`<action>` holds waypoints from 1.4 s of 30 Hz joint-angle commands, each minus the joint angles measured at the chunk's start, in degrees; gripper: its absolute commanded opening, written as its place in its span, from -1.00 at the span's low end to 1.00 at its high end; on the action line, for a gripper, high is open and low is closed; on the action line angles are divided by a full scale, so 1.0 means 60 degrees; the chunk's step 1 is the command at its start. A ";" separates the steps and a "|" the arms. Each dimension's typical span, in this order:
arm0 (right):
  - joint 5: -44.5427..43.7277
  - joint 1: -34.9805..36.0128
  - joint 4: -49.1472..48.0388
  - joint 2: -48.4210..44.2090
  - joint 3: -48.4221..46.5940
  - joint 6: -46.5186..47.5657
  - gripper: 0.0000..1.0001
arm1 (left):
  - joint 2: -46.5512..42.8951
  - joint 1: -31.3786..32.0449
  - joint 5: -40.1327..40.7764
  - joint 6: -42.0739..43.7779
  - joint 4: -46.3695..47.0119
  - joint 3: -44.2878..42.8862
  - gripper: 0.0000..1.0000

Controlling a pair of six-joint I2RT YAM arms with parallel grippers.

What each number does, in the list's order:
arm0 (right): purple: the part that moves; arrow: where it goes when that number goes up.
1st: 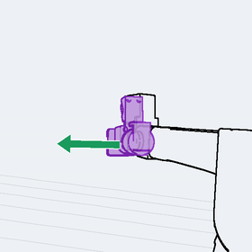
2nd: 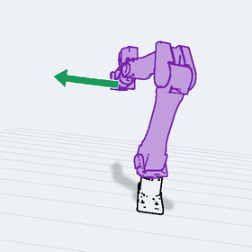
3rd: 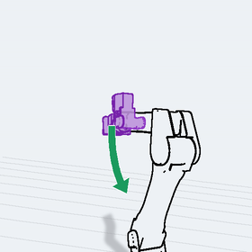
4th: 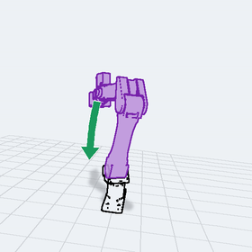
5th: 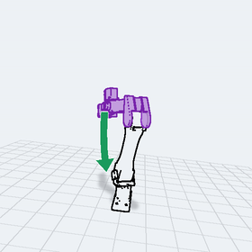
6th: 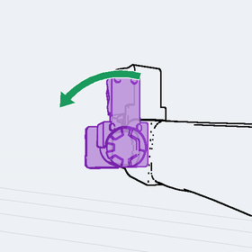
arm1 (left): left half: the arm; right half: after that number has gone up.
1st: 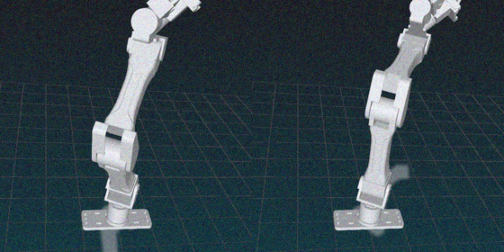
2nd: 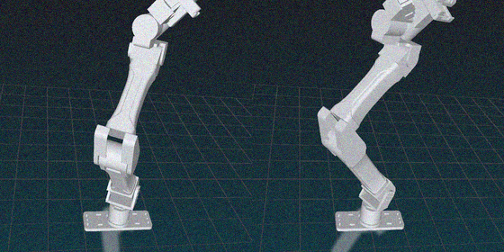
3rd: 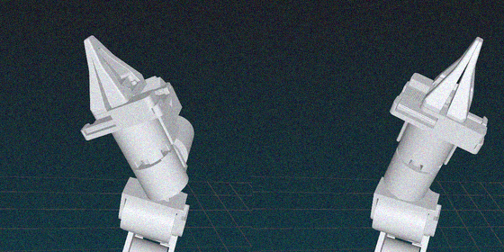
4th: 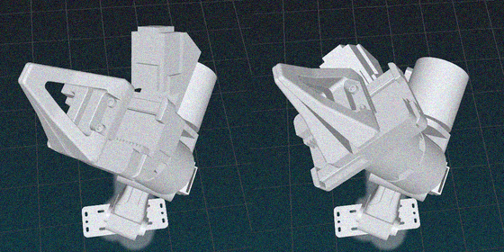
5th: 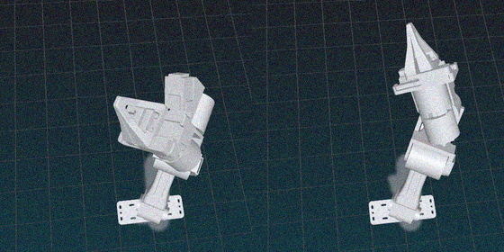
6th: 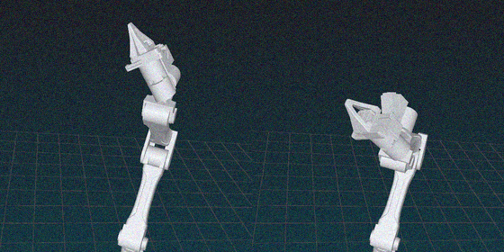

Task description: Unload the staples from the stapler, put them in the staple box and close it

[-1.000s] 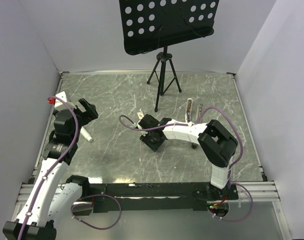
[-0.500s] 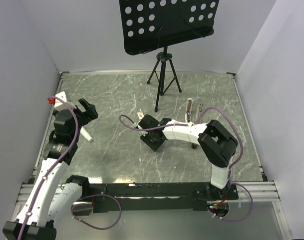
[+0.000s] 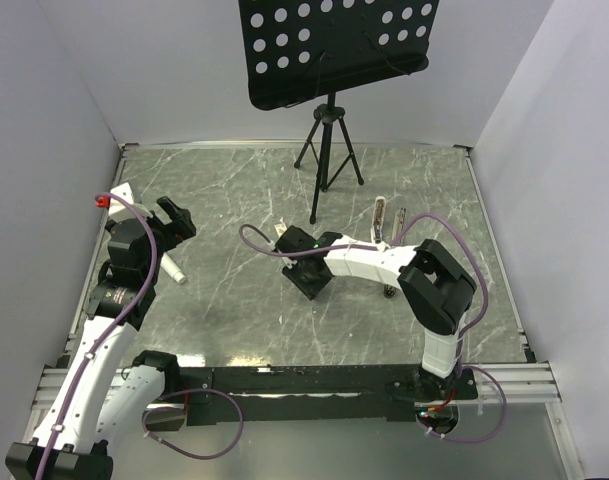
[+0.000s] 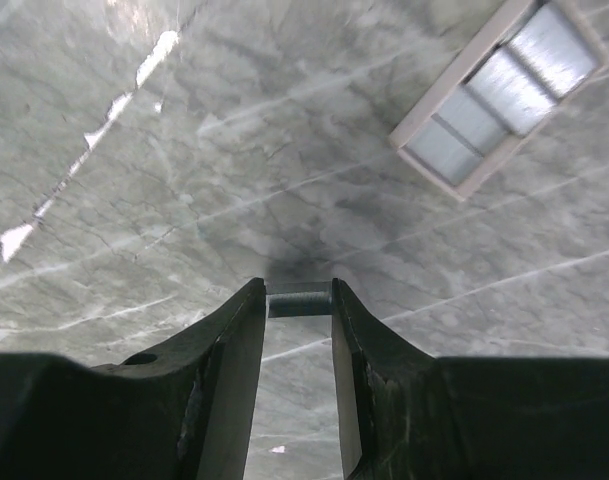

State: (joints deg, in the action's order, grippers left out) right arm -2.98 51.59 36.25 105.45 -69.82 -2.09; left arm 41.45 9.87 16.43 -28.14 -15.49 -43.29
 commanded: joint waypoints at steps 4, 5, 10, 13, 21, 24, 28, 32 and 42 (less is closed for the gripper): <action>-0.0572 -0.0438 0.0418 -0.0099 -0.0960 -0.0706 -0.25 | -0.0214 0.0040 0.0192 0.0091 0.0266 0.0081 0.94; -0.0630 -0.0527 0.0447 -0.0114 -0.1178 -0.0779 -0.25 | -0.0214 0.0025 0.0178 0.0105 0.0266 0.0081 0.93; -0.0836 -0.1040 0.0565 0.0061 -0.1970 -0.1277 -0.24 | -0.0214 0.0040 0.0177 0.0091 0.0252 0.0052 0.94; -0.0938 -0.1274 0.0725 0.0369 -0.2585 -0.1497 -0.24 | -0.0244 0.0040 0.0177 0.0091 0.0237 0.0066 0.94; -0.0983 -0.1524 0.1166 0.1146 -0.3671 -0.1908 -0.23 | -0.0243 0.0040 0.0207 0.0134 0.0252 0.0052 0.94; -0.0982 -0.1524 0.1107 0.1204 -0.3495 -0.2010 -0.23 | -0.0244 0.0025 0.0163 0.0105 0.0281 0.0066 0.94; -0.0836 -0.1524 0.0829 0.1292 -0.3217 -0.2098 -0.22 | -0.0243 0.0040 0.0090 0.0091 0.0281 0.0037 0.94; -0.0763 -0.1509 0.0770 0.1453 -0.3187 -0.2259 -0.22 | -0.0229 0.0040 0.0119 0.0120 0.0281 0.0037 0.94; -0.0748 -0.1480 0.0594 0.1424 -0.2836 -0.2347 -0.22 | -0.0258 0.0040 0.0148 0.0120 0.0266 0.0037 0.94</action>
State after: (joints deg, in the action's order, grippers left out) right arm -7.44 42.50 40.84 114.24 -87.72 -15.14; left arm 40.62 9.87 16.82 -28.12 -15.49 -43.29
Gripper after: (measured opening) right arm 0.394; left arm 0.969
